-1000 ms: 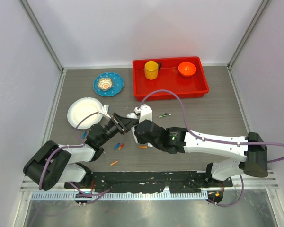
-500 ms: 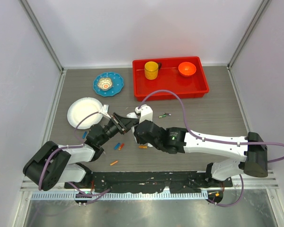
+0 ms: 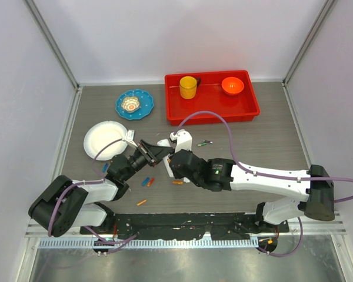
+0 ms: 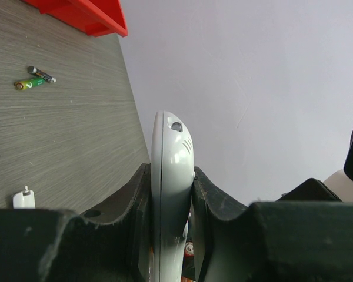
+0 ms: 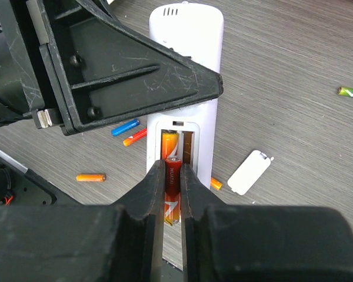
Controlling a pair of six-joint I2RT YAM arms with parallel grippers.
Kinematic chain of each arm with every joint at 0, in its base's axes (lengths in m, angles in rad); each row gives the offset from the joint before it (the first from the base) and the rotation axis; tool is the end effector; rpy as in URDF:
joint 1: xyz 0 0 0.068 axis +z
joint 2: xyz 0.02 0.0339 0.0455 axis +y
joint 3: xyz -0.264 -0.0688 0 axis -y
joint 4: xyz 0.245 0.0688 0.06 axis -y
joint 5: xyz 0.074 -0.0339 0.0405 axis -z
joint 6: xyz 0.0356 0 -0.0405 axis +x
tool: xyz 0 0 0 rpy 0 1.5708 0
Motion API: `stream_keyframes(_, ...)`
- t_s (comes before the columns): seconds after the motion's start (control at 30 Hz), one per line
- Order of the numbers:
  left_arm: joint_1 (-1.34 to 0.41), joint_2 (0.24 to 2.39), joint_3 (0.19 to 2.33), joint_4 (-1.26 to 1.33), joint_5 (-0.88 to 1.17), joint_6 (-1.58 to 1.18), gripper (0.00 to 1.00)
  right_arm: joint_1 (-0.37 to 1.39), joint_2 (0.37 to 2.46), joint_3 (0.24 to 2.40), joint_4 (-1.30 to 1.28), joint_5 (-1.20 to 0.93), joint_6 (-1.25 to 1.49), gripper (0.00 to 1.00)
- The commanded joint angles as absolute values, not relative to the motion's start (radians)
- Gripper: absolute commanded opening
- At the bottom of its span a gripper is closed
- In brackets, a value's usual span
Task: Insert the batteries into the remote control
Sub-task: Load the battery into the remote control.
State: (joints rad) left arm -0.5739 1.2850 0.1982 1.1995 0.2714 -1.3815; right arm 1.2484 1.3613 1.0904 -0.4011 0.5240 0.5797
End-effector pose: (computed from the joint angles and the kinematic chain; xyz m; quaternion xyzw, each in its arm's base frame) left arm 0.1798 -0.1276 0.1900 -0.1666 0.6466 -0.6631 0.3383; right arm 0.1117 0.2782 0.2987 -0.1792 0.8587 0.1899 0.4409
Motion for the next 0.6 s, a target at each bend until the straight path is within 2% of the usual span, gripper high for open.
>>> stream_keyframes(0.0,-0.577,1.261,0.212,1.493,0.282,-1.417,0.0,1.244,1.339,1.106,-0.482,0.603,0.574,0.01)
stream_keyframes(0.27,-0.577,1.281,0.224,1.496,0.29,-1.43,0.0,1.246,1.16,0.956,-0.21,0.647,0.545,0.01)
stream_keyframes(0.57,-0.578,1.292,0.241,1.493,0.295,-1.431,0.0,1.249,1.124,0.888,-0.06,0.686,0.508,0.01)
